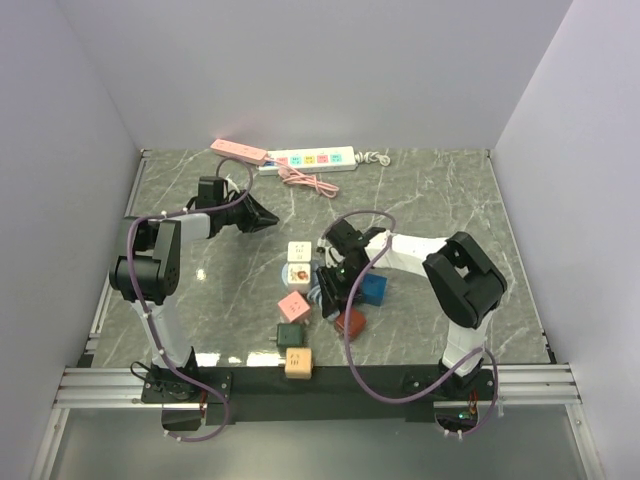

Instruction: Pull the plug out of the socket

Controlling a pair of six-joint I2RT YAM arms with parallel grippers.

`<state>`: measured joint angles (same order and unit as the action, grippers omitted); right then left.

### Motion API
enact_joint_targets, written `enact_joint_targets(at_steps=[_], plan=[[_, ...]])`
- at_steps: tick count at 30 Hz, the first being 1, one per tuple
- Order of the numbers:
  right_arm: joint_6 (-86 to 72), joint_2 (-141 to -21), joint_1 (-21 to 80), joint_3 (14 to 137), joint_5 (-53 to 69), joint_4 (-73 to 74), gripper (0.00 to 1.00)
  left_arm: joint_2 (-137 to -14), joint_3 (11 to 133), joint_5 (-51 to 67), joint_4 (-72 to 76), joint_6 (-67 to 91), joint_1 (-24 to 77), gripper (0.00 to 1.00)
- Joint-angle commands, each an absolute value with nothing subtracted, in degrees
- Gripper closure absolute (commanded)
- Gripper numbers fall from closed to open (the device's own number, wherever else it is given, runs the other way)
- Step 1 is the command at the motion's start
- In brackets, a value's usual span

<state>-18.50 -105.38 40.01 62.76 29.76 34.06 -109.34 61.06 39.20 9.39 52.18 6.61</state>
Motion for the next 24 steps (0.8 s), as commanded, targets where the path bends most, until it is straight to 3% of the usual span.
enact_joint_targets(at_steps=[1,2,5,6,9,13,24], plan=[[-18.0,-104.8,40.1,61.8,26.9,36.2,1.0,-108.8,60.4,39.6,8.7,48.6,6.7,0.77],[-18.5,-105.0,39.8,63.1,24.6,36.4,0.81,-108.9,60.3,39.6,8.5,48.4,6.7,0.77],[-21.8,-106.3,39.5,69.2,21.1,36.6,0.5,-108.7,60.3,38.8,7.5,47.6,6.7,0.77],[-24.0,-106.6,38.9,72.3,18.0,36.6,0.33,-108.6,60.5,38.2,7.4,47.7,6.6,0.77],[-27.4,-106.4,37.3,78.2,12.4,37.4,0.14,-108.0,60.8,37.9,7.2,48.2,6.2,0.77],[-27.1,-105.3,35.6,83.9,8.1,41.1,0.07,-106.5,61.6,36.2,6.2,48.3,4.6,0.77],[-19.7,-111.4,40.1,102.7,9.0,48.9,0.05,-100.5,65.5,24.9,-4.1,46.4,1.5,0.76]])
